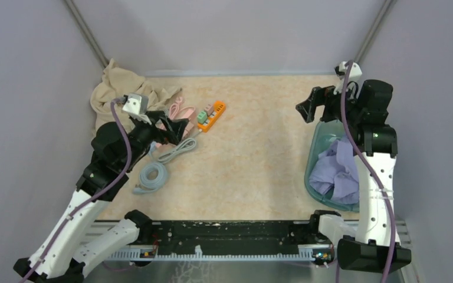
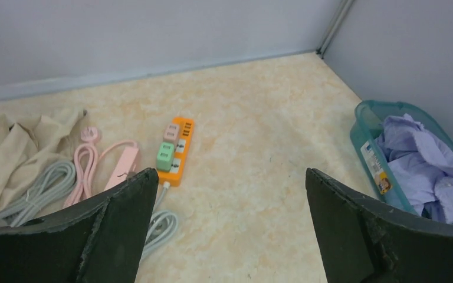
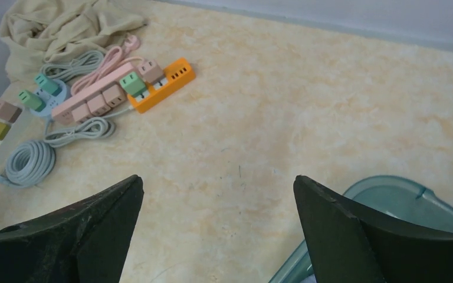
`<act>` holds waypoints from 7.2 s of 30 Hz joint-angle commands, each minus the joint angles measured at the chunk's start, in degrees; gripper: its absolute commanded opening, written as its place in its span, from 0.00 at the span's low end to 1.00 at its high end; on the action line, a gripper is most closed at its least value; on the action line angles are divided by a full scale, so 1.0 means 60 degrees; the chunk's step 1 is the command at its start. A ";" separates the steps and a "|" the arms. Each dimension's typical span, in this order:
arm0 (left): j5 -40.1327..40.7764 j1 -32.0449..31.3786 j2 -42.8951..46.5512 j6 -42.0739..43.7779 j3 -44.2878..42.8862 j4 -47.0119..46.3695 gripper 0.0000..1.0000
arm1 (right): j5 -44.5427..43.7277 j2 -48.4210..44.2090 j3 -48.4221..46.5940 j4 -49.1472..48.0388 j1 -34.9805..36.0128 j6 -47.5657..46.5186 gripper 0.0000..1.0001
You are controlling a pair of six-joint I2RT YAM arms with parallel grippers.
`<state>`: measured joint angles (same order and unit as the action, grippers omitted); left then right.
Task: Pull the plug off the socket
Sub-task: Move the socket to the center of the board, then remove the plug from the socket.
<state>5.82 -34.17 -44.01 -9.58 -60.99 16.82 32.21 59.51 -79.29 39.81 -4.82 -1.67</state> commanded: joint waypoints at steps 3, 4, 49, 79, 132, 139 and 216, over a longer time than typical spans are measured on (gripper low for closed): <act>-0.2503 0.1470 0.0504 -0.1069 0.1683 -0.1290 1.00 | 0.0062 -0.0123 0.1104 -0.1222 -0.0822 0.1145 0.99; -0.2823 0.1651 0.0561 -0.1212 0.1947 -0.1421 1.00 | 0.0113 -0.0157 0.1294 -0.1342 -0.0922 0.1284 0.99; -0.2103 0.2175 -0.9590 0.2527 -0.2132 -0.1079 0.94 | 0.3281 0.1453 0.3752 -0.2792 0.1088 -0.3168 0.99; -0.0932 0.1650 -1.2140 0.3064 -0.5029 0.0936 0.23 | 0.2923 0.1762 0.3581 -0.2343 0.1693 -0.3559 0.99; -0.3389 -0.2961 -0.4018 0.3036 0.5792 -0.7573 1.00 | 0.4421 0.1275 0.5643 -0.1440 0.4205 -0.9574 0.87; -0.3304 -0.2945 -0.3204 0.2724 0.7295 -0.9401 1.00 | 0.2166 0.1992 0.5516 -0.3063 0.5757 -0.7788 0.78; -0.7317 -0.1497 -0.9144 0.3720 0.6763 -1.3646 0.01 | 0.0828 0.3050 0.5309 -0.3667 0.6870 -0.7012 0.00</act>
<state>-37.12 -42.74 -97.27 11.84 -20.34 -64.77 30.87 80.25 -46.15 20.88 38.41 -44.31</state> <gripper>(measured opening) 0.367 0.323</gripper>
